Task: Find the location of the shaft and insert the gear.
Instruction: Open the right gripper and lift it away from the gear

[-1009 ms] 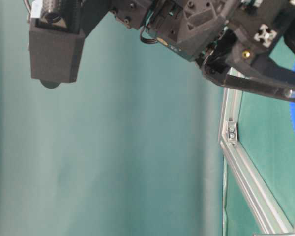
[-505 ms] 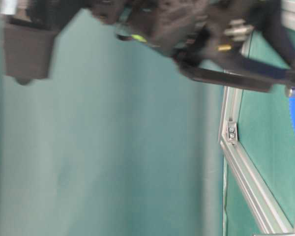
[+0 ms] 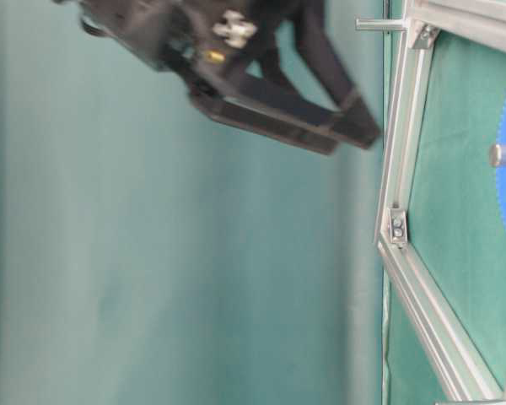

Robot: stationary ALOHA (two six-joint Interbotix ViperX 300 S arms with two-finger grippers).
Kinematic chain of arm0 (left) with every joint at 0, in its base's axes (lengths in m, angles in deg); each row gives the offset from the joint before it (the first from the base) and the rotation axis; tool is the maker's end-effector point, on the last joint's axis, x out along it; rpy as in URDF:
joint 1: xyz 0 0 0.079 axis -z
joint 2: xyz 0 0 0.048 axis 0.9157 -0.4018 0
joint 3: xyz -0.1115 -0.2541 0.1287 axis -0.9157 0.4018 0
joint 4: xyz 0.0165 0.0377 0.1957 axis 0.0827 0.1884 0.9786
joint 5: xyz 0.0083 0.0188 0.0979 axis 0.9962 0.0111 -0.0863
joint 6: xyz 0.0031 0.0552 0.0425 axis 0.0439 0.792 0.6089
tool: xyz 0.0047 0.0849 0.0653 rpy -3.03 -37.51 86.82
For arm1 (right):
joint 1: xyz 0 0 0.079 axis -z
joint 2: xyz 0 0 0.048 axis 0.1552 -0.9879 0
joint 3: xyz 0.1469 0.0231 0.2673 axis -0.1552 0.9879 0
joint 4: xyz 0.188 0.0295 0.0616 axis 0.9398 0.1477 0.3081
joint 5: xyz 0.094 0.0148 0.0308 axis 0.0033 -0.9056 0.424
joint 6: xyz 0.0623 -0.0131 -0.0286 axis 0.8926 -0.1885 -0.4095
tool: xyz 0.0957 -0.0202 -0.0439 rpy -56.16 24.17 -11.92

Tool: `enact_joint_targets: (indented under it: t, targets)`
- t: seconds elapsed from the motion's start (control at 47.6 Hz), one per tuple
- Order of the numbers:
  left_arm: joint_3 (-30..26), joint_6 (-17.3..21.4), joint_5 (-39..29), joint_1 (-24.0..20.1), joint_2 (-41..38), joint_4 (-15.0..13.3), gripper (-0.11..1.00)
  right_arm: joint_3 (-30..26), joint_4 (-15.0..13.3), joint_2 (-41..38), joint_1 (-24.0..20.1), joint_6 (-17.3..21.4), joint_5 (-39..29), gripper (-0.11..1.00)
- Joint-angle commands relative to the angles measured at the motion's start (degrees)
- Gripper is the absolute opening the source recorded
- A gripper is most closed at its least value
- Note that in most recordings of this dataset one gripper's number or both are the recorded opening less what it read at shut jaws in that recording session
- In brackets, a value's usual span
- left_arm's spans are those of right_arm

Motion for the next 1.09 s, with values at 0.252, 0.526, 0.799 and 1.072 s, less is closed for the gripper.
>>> enact_joint_targets:
  t: [0.252, 0.526, 0.799, 1.072]
  targets:
    - [-1.49, -0.09, 0.26, -0.09, -0.26, -0.09, 0.01, -1.05, -0.97, 3.78, -0.18, -0.09, -0.09, 0.89]
    - [-1.49, -0.09, 0.26, -0.09, -0.26, -0.18, 0.01, -0.35, -0.97, 4.22, -0.18, 0.09, 0.0, 0.88]
    - [-1.49, -0.09, 0.26, -0.09, -0.26, -0.18, 0.01, 4.39, -0.97, 8.88, -0.09, 0.44, 2.55, 0.88]
    - [-1.58, -0.09, 0.35, -0.09, -0.26, -0.18, 0.01, 9.76, -0.97, 15.12, 0.09, 0.44, 5.45, 0.88]
